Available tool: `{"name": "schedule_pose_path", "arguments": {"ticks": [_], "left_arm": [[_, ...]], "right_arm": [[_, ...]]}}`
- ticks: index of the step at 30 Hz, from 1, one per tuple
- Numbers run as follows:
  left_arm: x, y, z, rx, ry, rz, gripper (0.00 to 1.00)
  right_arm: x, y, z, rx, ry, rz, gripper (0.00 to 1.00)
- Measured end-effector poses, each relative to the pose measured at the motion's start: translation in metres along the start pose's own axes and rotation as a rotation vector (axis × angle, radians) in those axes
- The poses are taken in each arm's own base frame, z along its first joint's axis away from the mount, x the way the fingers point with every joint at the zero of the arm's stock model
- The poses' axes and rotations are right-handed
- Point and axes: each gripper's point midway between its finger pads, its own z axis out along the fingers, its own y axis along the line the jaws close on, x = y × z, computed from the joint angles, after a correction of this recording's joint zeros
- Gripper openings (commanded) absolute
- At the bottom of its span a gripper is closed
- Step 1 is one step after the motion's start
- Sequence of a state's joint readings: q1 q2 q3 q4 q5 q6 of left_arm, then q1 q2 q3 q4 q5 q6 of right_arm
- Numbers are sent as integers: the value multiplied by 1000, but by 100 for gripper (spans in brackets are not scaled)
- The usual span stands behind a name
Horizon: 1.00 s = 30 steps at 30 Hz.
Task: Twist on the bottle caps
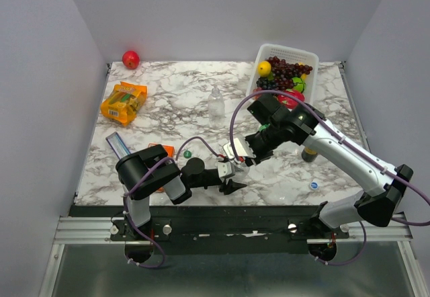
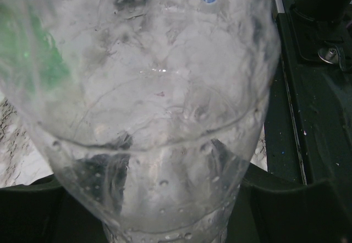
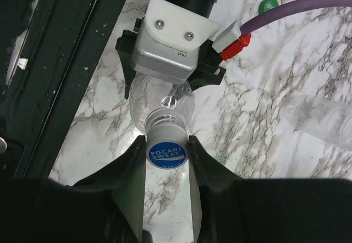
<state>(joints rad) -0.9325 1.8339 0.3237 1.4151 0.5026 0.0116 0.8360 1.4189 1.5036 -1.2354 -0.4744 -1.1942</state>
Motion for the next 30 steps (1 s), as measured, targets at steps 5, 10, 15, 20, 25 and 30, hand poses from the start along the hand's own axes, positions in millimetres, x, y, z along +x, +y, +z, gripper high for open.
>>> {"name": "schedule_pose_path", "arguments": {"ticks": [5,10,15,20,25,30], "left_arm": [[0,0,0,2,0,6,0],[0,0,0,4,1,27,0],[0,1,-1,1,1,31,0],[0,1,-1,6,2,36,0],[0,6,-1,-6,2,34,0],[0,7,0,-6,4,38,0]], "right_arm": [[1,1,0,-5,4,-5,26],[0,2,1,-40,4,5,26],[-1,0,6,-78,9,31,25],[0,-3,5,-93,28,42,25],[1,-8,5,-105,73,77,25],[2,-6,6,-99,111,98,25]]}}
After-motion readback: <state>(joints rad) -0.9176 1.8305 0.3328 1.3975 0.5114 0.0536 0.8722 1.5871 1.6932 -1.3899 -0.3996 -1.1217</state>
